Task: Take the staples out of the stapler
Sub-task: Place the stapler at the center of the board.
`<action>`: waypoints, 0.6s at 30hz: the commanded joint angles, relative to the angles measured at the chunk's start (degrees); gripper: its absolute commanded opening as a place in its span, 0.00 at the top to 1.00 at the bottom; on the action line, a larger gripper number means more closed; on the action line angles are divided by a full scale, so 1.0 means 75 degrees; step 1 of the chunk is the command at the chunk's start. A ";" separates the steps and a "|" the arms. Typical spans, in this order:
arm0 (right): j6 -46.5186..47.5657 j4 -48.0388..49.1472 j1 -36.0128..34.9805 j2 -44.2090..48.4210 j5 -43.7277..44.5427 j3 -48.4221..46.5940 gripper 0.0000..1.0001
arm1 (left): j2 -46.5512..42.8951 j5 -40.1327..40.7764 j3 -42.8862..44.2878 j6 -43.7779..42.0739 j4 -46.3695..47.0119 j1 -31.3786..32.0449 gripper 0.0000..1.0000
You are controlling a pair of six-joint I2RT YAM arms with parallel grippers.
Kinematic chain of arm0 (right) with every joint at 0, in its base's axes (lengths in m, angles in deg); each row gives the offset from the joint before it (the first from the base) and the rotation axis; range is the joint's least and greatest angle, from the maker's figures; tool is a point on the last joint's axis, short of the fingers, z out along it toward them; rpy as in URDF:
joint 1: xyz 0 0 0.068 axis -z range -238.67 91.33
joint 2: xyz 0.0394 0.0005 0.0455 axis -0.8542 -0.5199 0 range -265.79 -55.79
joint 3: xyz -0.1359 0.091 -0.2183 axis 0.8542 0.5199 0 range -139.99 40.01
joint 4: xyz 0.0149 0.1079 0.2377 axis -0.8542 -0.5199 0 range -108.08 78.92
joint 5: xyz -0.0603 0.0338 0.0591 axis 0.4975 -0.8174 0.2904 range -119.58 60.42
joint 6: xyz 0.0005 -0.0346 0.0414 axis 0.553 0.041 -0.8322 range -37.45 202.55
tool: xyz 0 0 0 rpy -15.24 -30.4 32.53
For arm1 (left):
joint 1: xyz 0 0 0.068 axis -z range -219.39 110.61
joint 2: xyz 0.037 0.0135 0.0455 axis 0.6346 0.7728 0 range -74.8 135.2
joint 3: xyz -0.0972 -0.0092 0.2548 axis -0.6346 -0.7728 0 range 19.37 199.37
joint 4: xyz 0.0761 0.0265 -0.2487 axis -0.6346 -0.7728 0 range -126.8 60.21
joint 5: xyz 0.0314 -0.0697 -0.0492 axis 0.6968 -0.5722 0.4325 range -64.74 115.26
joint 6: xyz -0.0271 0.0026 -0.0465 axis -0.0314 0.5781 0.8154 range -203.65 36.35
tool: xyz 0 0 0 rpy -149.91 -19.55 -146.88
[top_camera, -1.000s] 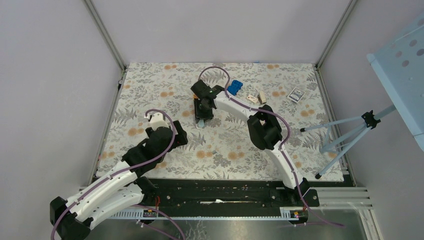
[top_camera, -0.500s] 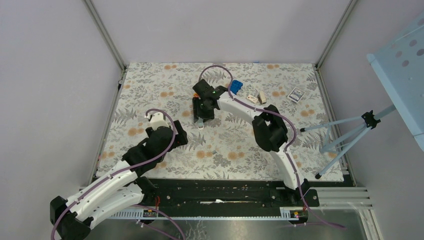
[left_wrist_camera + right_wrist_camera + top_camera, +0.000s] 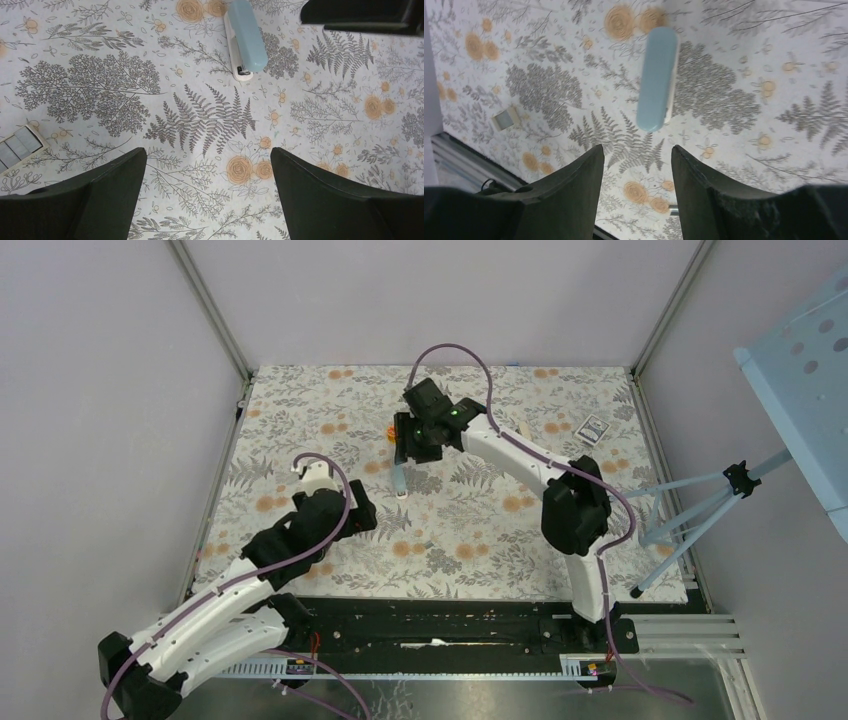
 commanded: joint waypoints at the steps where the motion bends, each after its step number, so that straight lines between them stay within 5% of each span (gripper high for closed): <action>1: 0.0424 -0.0162 0.0386 0.0776 0.0885 0.0227 0.40 | 0.0120 -0.0394 0.0361 -0.0238 0.0115 -0.0040 0.01; 9: 0.0391 -0.0003 0.1170 0.2263 0.1671 0.1677 0.39 | 0.0686 -0.0736 0.0700 -0.0588 0.0095 -0.0048 0.01; 18: 0.0251 0.1207 0.1479 0.3702 0.1159 0.4036 0.37 | 0.0955 -0.0350 0.0742 -0.0494 0.0658 -0.0080 0.01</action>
